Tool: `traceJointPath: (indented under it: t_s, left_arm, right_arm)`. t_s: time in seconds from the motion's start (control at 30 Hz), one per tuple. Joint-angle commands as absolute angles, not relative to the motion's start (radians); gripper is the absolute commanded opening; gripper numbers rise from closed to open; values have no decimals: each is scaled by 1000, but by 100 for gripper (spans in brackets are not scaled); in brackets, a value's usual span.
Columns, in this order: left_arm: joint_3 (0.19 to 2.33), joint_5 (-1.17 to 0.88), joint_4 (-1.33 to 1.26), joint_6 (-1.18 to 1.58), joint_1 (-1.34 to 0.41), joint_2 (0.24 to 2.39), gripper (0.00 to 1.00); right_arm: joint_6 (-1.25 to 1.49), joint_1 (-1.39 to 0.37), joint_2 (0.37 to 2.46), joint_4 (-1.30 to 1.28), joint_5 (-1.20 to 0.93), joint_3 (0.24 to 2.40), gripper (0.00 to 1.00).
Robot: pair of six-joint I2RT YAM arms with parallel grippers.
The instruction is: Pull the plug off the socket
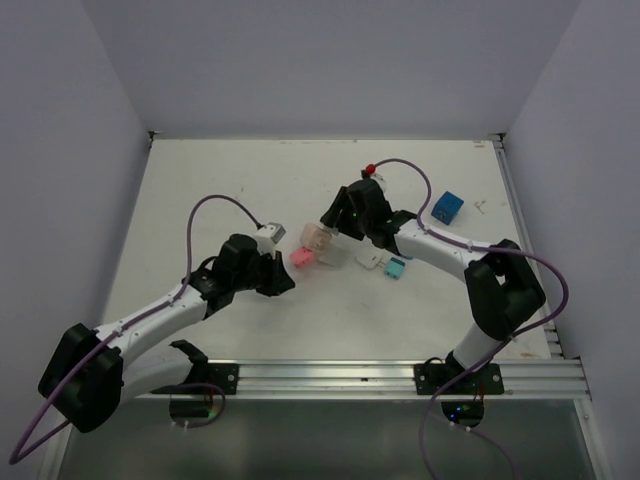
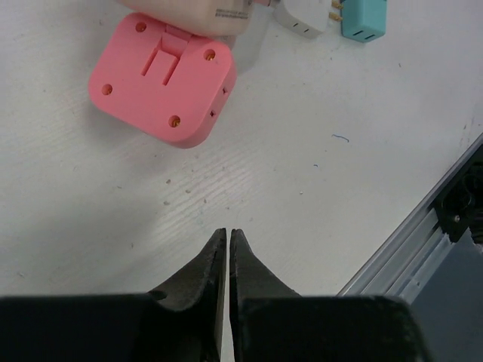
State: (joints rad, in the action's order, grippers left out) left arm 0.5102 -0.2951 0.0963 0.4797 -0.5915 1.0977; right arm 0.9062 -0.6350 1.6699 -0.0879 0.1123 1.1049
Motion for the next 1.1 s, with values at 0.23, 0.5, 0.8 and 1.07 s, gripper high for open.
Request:
traceJointPath:
  t_s: [0.23,0.5,0.8,1.07]
  left_arm:
    - [554,-97,58,474,-597,868,53]
    - [554,-71,-87,465,-597,926,90]
    - [589,-87,-160,450,-597,1065,100]
    - [637,-136,-126,407,-577,1146,99]
  right_arm:
    - [899,-640,1651,67,3,1085,0]
    - [939,-640,1621,118,-89,1028,0]
    - [894,-640,1606,169,-201,1013,0]
    - [816,-640,1611,224,-323,1015,0]
